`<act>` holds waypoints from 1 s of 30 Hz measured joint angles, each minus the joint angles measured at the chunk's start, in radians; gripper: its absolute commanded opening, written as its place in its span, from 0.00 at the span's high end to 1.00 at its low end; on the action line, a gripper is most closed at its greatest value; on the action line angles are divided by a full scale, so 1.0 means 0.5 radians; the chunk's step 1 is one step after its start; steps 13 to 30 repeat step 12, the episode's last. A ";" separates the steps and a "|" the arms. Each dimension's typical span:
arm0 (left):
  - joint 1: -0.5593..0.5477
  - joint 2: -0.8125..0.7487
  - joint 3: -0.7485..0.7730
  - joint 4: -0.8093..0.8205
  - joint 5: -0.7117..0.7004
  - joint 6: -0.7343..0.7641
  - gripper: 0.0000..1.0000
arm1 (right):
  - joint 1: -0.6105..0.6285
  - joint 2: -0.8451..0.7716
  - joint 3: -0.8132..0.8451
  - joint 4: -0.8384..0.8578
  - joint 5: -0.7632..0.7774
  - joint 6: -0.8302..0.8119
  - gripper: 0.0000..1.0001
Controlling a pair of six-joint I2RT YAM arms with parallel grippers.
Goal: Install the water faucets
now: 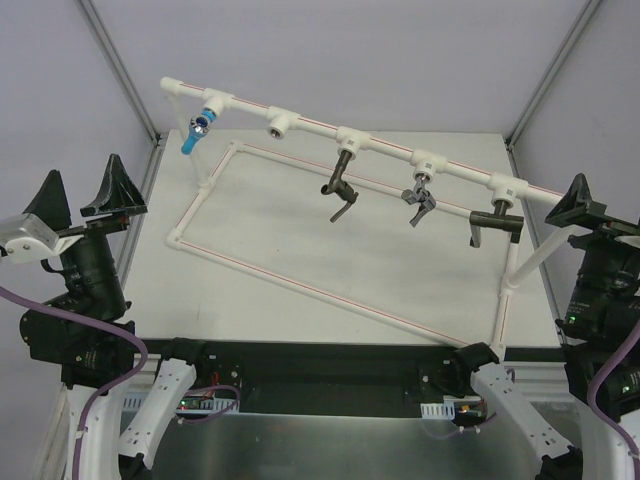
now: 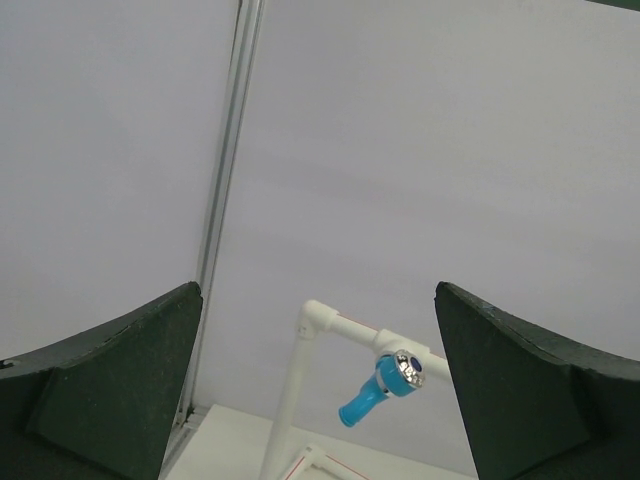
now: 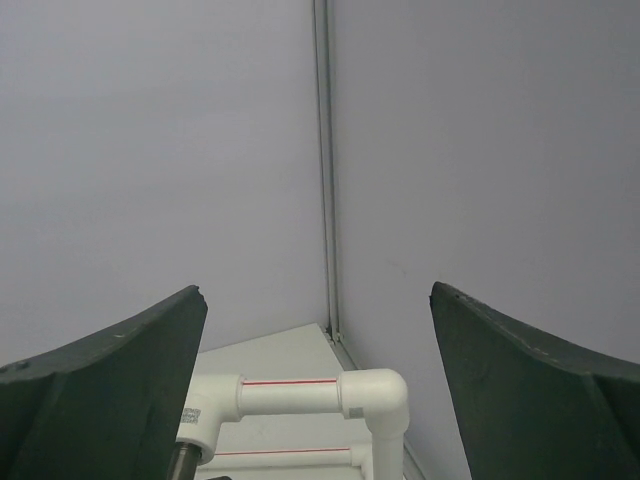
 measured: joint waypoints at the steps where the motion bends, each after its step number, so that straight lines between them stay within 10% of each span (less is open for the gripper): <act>1: 0.000 0.000 0.000 0.000 0.001 0.009 0.01 | 0.000 -0.009 0.000 0.019 0.009 -0.011 0.04; 30: 0.000 0.001 -0.018 0.077 0.029 0.092 0.01 | 0.000 -0.003 -0.020 0.052 0.019 -0.051 0.04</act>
